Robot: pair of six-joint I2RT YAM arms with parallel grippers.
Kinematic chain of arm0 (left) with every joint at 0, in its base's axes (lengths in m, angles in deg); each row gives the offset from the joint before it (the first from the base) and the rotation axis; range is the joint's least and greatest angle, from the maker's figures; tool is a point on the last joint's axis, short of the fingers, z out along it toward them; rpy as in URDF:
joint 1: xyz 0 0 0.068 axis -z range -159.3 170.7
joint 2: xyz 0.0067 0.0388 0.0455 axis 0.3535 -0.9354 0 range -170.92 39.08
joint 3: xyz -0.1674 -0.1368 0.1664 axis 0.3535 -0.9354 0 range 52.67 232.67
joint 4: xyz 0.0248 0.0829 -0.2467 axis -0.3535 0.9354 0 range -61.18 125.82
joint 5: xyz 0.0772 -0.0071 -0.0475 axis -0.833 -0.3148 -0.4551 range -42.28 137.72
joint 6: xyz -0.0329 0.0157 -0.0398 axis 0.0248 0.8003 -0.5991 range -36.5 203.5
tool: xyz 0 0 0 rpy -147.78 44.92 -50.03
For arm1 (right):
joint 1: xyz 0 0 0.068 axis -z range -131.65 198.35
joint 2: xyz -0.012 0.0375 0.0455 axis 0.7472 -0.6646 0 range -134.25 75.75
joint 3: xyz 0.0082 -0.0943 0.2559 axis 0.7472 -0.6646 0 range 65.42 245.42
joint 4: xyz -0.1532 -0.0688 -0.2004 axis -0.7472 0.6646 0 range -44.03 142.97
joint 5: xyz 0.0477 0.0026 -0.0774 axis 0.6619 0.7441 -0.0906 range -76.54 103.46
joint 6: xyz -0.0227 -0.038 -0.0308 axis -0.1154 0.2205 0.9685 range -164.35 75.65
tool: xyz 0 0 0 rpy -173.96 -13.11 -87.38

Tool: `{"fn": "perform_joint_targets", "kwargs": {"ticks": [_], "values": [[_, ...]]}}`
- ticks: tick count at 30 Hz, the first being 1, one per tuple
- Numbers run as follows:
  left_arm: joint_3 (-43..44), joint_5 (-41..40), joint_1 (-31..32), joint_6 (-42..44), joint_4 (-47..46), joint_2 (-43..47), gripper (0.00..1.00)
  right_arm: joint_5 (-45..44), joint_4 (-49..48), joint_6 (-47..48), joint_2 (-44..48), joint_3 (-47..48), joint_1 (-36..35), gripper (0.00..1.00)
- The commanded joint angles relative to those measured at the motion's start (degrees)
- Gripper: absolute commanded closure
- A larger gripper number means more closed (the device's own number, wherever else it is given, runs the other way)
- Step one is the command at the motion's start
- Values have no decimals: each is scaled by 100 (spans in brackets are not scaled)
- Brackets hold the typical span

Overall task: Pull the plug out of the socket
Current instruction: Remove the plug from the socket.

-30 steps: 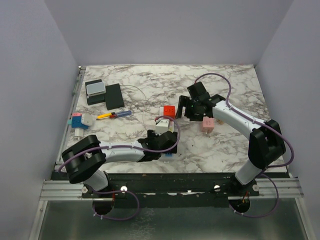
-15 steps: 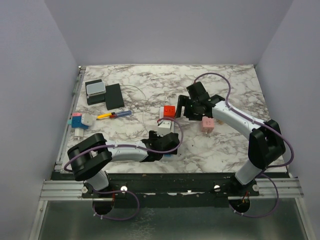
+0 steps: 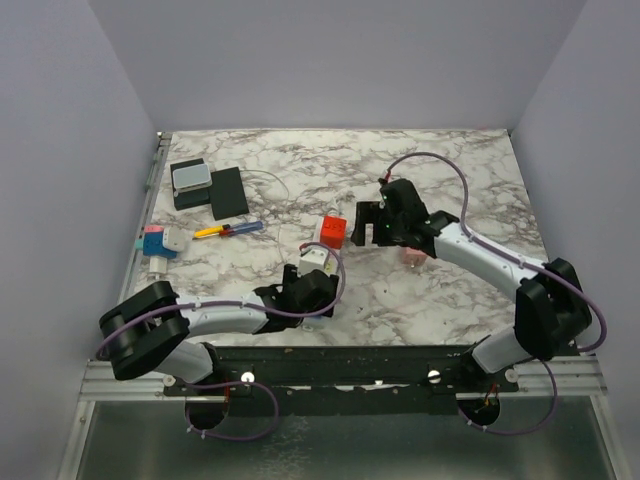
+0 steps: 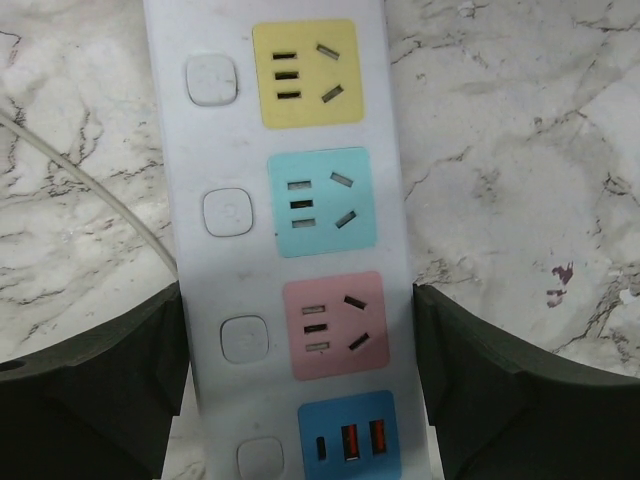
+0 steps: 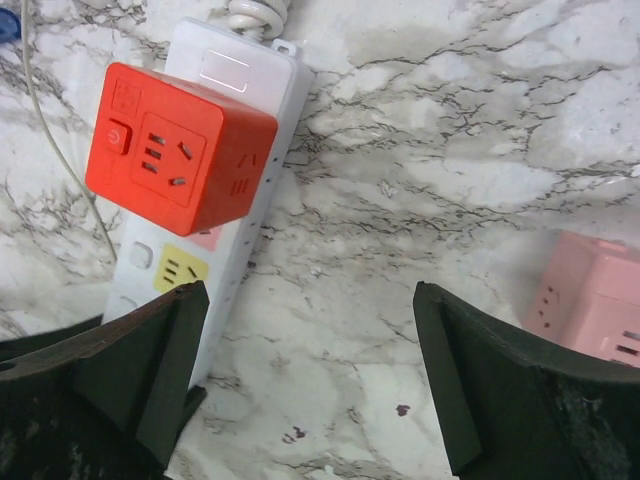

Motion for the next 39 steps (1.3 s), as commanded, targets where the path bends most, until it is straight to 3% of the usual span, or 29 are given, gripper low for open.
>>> {"fn": "perform_joint_targets", "kwargs": {"ticks": [1,4,13,39], "values": [[-335,746,-102,765,-384,413,53,130,-1239,1009,760,-720,-4,5],[-393,1048,-111,1025,-466,555,55,654,-1753,1472,1113,-1087,-3,5],[-527,1528,-111,1716,-511,824,60,1332,-1732,2016,1199,-1264,-41,6],[-694,1462,-167,1745,-552,925,71,-113,-1796,2851,-160,-781,-656,9]]}}
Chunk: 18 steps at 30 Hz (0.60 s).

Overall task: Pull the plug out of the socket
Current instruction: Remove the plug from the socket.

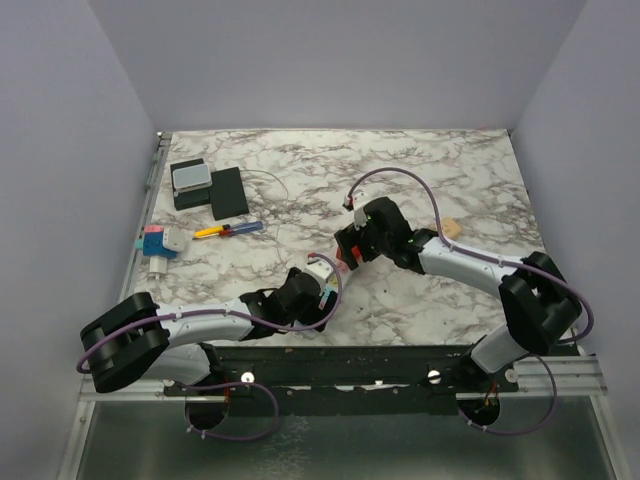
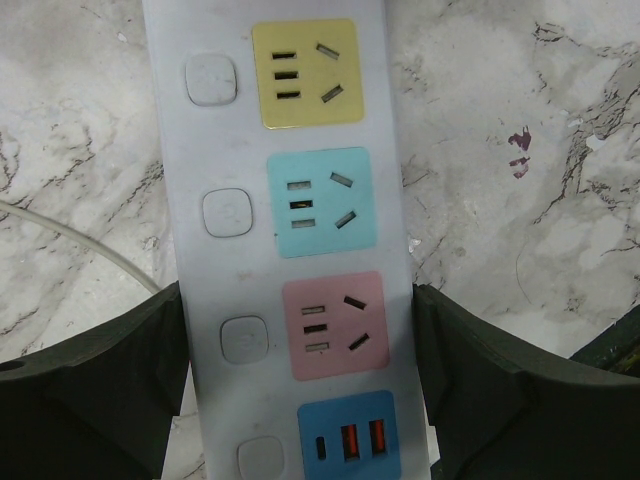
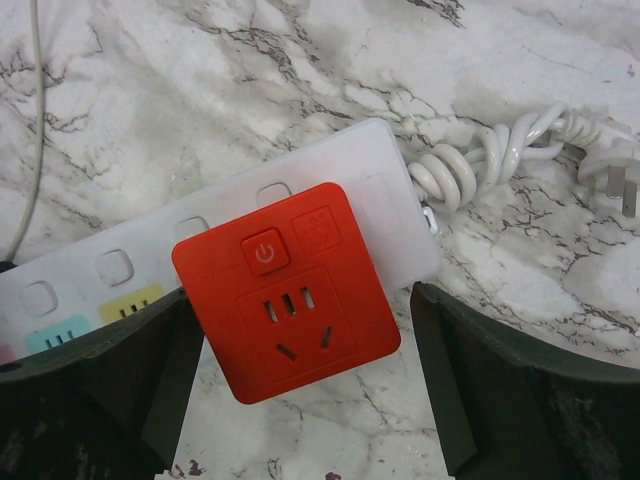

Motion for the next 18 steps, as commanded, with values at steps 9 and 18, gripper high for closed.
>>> {"fn": "perform_joint_targets", "kwargs": {"ticks": [9,18], "values": [[-57,52,-61,44,-193,78,72,-396,-66,436,-353,330,-59,28],[-88,-1,-96,29,-183,81,75,-738,60,331,-467,338,-60,44]]}}
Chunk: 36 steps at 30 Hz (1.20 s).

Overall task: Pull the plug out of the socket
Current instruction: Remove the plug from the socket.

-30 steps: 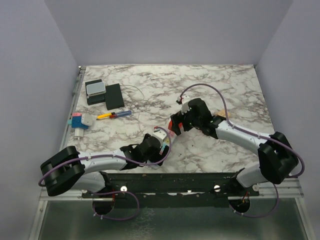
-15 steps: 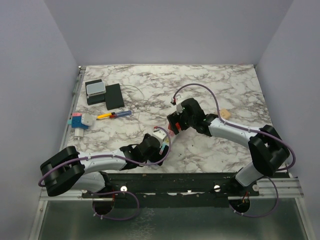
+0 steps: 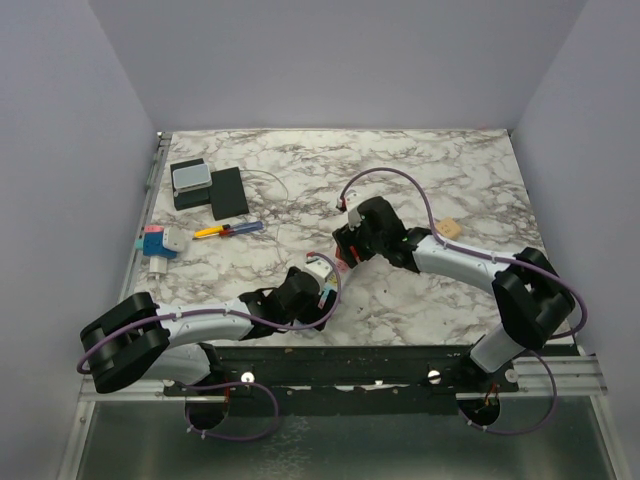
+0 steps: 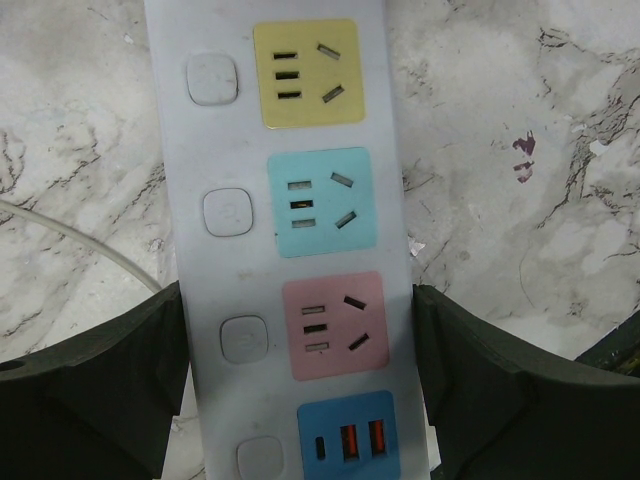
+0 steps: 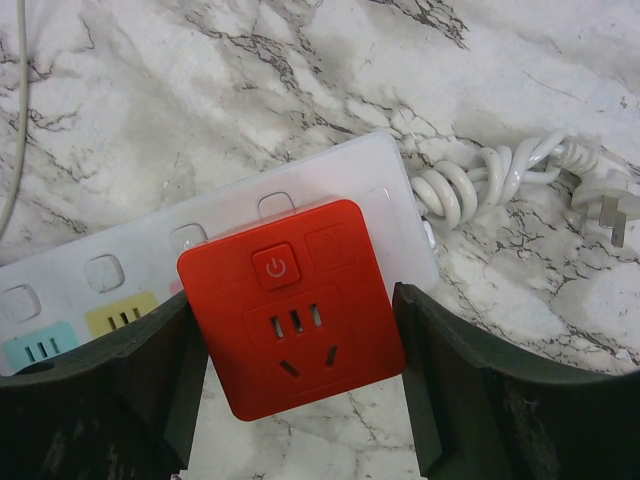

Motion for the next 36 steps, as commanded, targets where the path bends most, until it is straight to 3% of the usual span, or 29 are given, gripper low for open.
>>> {"fn": "perform_joint_targets", "kwargs": {"ticks": [1,7,13,22,29,31,36], "values": [[-79,-34,-33,29,-148,90,76,-511,57,-29,-178,115,4,46],[-94,-26,-45,15,-140,105,84,-541,74,-11,-200,153,10,73],[-114,-51,-48,-11,-134,168,88,-486,183,119,-245,284,108,87],[-176,-43,-57,-105,-133,194,88,128,318,193,-243,433,510,87],[-210,-103,-57,-145,-134,240,89,130,414,202,-338,518,574,93],[-212,-191,-60,-192,-127,208,91,82,504,204,-399,574,574,99],[-170,-357,-62,-280,-95,72,92,-287,298,-33,-207,371,476,99]]}}
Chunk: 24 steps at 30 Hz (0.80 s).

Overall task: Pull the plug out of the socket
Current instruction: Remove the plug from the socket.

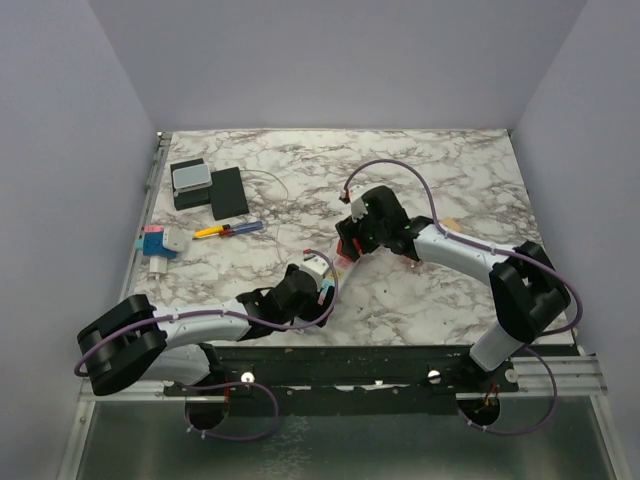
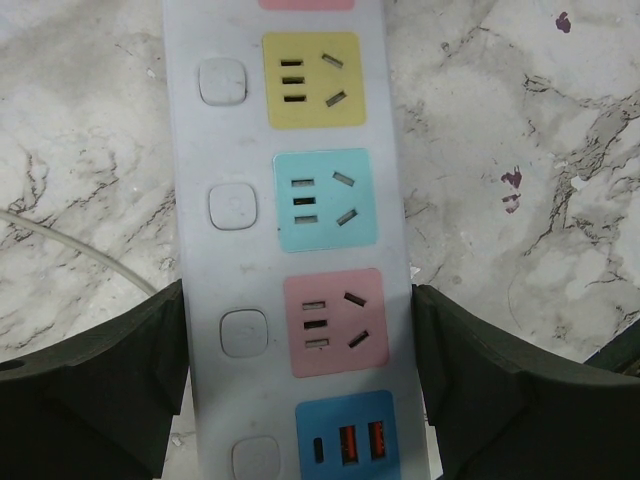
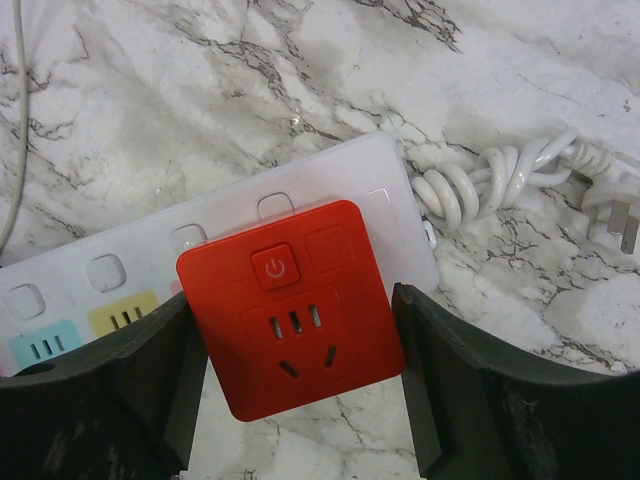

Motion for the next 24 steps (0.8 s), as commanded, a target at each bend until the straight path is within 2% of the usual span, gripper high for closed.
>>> {"fn": "perform_joint_targets", "kwargs": {"ticks": [1,5,13,24], "values": [[-66,-306,-11,-151,196,-59,92,-924,-195,-138,112,-145,24,99],[8,-235,-13,-118,193,-181,95,-1337,-433,-201,309,-412,-351,100],[8,-303,-56,-94,179,-204,100,-1468,-490,-518,178,-486,-812,100],[-28,-195,-154,-85,183,-194,100,-1592,-154,-577,109,-173,-874,99]]}}
